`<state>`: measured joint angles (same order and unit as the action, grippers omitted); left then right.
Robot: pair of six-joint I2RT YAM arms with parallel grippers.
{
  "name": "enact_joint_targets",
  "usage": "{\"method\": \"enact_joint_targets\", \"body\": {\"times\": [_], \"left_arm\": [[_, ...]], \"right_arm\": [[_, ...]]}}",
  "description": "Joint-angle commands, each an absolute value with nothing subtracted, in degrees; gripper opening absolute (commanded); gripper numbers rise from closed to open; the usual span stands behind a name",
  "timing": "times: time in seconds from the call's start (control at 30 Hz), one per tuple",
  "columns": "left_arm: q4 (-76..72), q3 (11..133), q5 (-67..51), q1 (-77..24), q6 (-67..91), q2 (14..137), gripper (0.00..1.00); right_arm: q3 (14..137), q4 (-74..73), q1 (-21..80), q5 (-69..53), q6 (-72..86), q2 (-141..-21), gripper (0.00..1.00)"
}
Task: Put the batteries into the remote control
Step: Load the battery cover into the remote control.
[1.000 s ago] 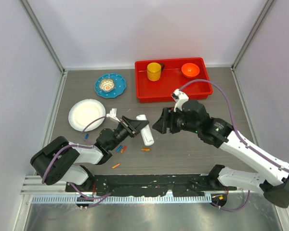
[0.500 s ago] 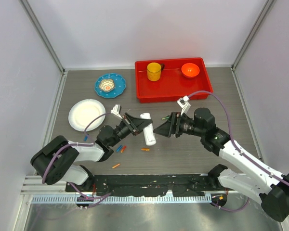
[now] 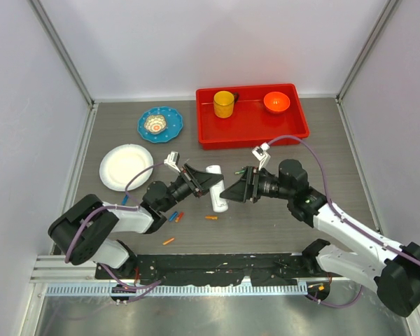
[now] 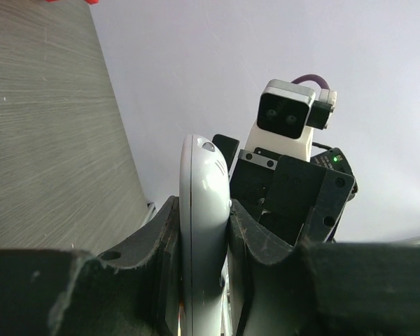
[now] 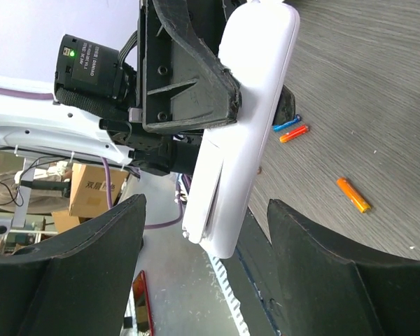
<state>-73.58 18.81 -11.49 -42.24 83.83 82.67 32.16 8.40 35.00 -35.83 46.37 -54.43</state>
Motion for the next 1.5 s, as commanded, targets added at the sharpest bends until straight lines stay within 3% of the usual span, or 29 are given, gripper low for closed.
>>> {"method": "enact_joint_targets", "body": {"times": [0.0,1.2,1.47], "left_arm": [[-86.0,20.5,-12.1,-42.0,84.6,82.5,0.00],[-86.3,22.2,-13.2,-43.2,86.0,81.5,0.00],[-85.4,21.7,-13.3,-43.2,85.7,80.3,0.00]], "right_arm": [[31.8,13.6,34.7,-38.8,46.8,-55.4,0.75],[30.9,19.8,34.8,-40.4,50.5,-64.5,0.64],[30.1,22.2,34.8,-40.9,52.1,-65.7,0.52]]}}
